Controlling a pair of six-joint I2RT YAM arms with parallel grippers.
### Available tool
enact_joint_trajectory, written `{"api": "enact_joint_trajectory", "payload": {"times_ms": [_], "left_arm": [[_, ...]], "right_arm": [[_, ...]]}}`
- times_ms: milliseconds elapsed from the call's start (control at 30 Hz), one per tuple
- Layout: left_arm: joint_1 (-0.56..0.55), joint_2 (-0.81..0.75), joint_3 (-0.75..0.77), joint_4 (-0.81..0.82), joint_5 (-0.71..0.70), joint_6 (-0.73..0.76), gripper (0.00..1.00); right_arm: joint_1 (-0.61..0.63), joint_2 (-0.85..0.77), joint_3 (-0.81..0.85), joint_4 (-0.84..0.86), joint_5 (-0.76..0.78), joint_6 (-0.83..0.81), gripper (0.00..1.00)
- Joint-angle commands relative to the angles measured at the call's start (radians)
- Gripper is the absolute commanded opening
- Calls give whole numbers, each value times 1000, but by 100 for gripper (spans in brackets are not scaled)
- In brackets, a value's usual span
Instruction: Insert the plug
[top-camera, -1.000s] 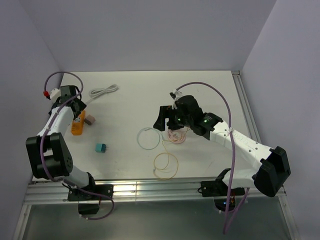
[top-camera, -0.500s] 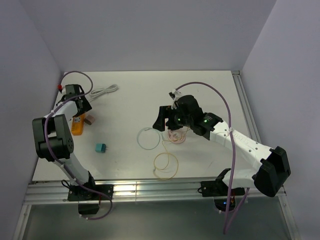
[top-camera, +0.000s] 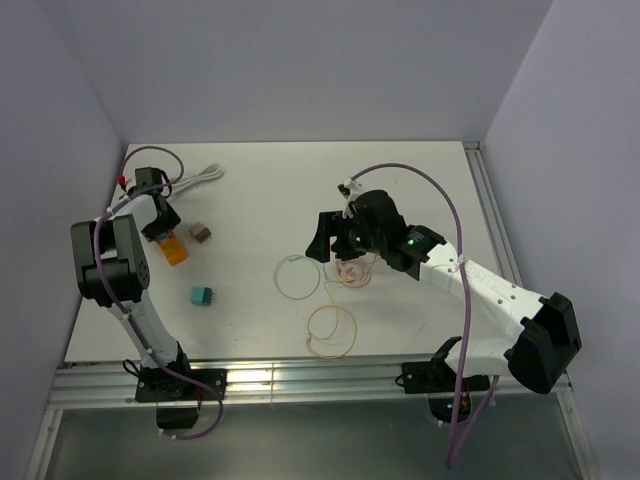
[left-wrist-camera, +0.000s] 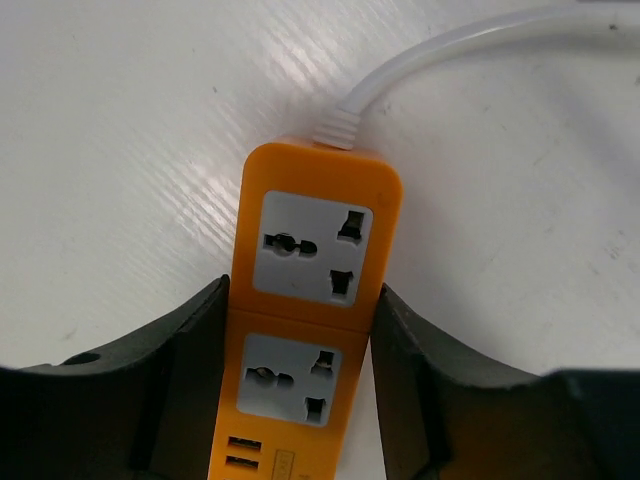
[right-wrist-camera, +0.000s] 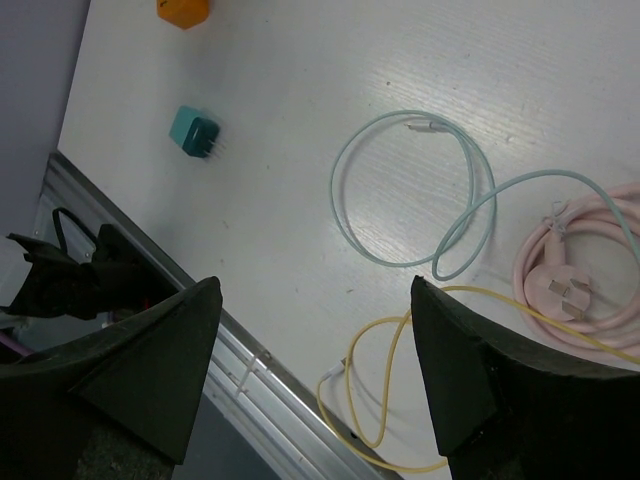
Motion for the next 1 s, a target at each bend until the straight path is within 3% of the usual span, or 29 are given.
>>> {"api": "enact_joint_trajectory", "payload": {"times_ms": [0, 167, 333, 567, 600, 733, 867, 900, 967], "left_arm": [[-56, -5, -101, -31, 148, -124, 37], [-168, -63, -199, 52, 239, -175, 27], [-351, -34, -178, 78, 273, -201, 15], [-418, -66, -204, 99, 308, -218, 11], [-418, -77, -210, 81, 231, -220, 12], [-393, -105, -215, 29, 152, -226, 15], [-389, -111, -231, 36, 152, -232, 20], [-389, -117, -245, 50, 159, -233, 40], [-390, -145, -291, 99, 185, -247, 54]], "right_arm": [[7, 6, 9, 26, 17, -20, 83], [7, 23, 16, 20, 32, -21, 83], [7, 52, 30, 8, 33, -26, 82], [5, 64, 53, -18, 66, -30, 82], [5, 77, 58, -23, 61, -30, 82], [-7, 101, 73, -30, 57, -24, 82], [-21, 149, 143, -67, 82, -20, 82], [-21, 170, 159, -72, 98, -21, 82], [-22, 195, 200, -75, 106, -11, 82]]}}
